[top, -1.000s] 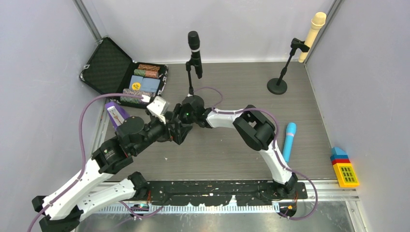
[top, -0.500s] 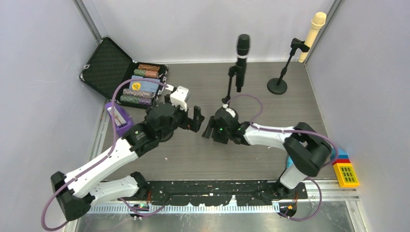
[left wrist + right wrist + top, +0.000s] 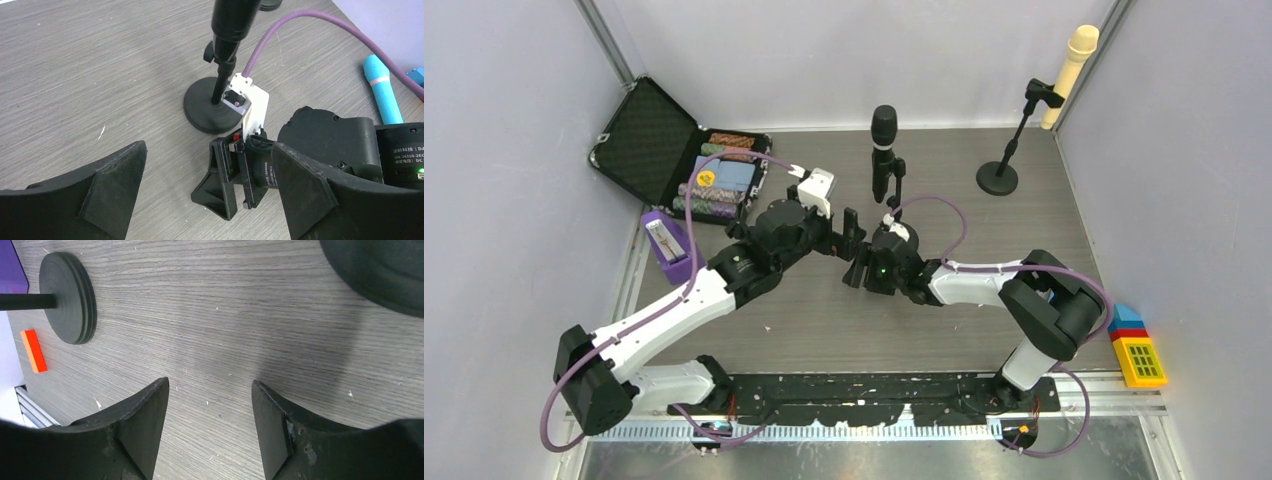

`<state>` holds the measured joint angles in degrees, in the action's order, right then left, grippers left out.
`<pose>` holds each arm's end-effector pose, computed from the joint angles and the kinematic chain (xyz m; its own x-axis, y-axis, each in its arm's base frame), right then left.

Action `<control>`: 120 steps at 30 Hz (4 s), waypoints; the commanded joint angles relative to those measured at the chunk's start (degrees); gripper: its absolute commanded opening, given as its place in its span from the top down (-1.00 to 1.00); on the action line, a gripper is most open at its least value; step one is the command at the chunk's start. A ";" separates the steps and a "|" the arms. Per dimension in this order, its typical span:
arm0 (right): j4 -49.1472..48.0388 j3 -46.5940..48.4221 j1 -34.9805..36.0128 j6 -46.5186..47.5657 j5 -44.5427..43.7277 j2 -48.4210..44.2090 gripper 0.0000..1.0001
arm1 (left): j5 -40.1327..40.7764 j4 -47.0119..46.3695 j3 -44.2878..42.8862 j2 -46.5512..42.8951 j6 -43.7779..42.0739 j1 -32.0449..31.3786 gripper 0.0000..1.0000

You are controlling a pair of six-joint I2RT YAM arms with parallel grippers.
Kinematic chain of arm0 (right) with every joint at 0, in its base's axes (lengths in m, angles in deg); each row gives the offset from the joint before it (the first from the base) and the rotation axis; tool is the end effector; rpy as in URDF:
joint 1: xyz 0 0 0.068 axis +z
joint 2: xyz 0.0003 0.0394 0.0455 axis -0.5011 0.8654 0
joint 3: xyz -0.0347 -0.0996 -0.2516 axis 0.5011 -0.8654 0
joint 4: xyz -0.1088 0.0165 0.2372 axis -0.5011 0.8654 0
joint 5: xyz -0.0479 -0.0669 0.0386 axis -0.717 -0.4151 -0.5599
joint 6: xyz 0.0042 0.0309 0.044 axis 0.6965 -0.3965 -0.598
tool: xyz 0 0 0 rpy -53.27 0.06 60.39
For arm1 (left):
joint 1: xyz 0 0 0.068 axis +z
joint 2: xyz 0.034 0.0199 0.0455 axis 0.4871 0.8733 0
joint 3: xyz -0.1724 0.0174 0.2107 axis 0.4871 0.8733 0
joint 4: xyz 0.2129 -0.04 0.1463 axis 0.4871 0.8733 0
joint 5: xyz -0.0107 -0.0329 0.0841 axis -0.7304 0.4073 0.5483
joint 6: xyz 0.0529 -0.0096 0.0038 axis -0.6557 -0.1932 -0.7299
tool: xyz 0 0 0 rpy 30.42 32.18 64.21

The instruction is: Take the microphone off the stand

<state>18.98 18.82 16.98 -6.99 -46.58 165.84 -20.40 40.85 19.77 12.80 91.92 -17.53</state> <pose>0.2184 0.2321 0.1516 -0.8363 0.2468 -0.4895 -0.0852 0.8236 0.5608 0.1879 -0.1913 0.3356 -0.3636 -0.0217 -0.9313 0.5373 0.8118 -0.2287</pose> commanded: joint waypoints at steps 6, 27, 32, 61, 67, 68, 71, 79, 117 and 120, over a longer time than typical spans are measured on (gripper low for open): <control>3.40 2.12 -1.14 4.78 0.60 -0.90 -0.36 | -10.86 -7.09 -1.76 4.09 0.87 5.76 -0.97; 24.34 -2.28 -2.36 10.41 2.05 -21.49 -0.39 | -17.31 -9.92 1.87 7.50 3.60 10.66 -0.97; 34.85 -3.65 -4.20 3.21 -14.33 -25.96 -0.20 | -18.94 -11.90 1.90 12.88 4.59 10.75 -0.98; 19.96 11.81 -31.47 1.97 9.49 1.13 0.01 | -28.52 -42.55 -4.03 50.03 16.11 13.27 -0.44; 21.39 15.43 -31.49 6.79 15.12 7.49 0.07 | -31.79 -43.87 -2.00 50.49 16.27 12.85 -0.23; 21.49 15.75 -31.49 7.42 16.20 7.86 0.07 | -32.07 -44.32 -1.31 50.30 16.28 12.62 -0.22; 21.40 16.53 -31.49 10.78 19.07 9.07 0.06 | -32.83 -45.29 0.43 49.49 16.10 11.51 -0.17; 26.24 21.63 -31.45 18.63 28.08 14.75 -0.05 | -31.22 -51.19 7.74 45.94 17.83 7.87 -0.09; 19.07 -0.04 -32.63 2.01 15.55 -10.11 -0.31 | -17.90 -33.33 14.28 25.51 9.49 5.85 -0.45; 17.05 -6.72 -32.63 -1.75 17.14 -15.79 -0.25 | -22.36 -37.19 13.27 29.47 11.23 8.65 -0.44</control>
<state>41.58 17.22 -15.83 -1.06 -31.50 155.53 -36.31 7.41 34.69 38.22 102.30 -11.73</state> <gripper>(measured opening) 0.640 0.721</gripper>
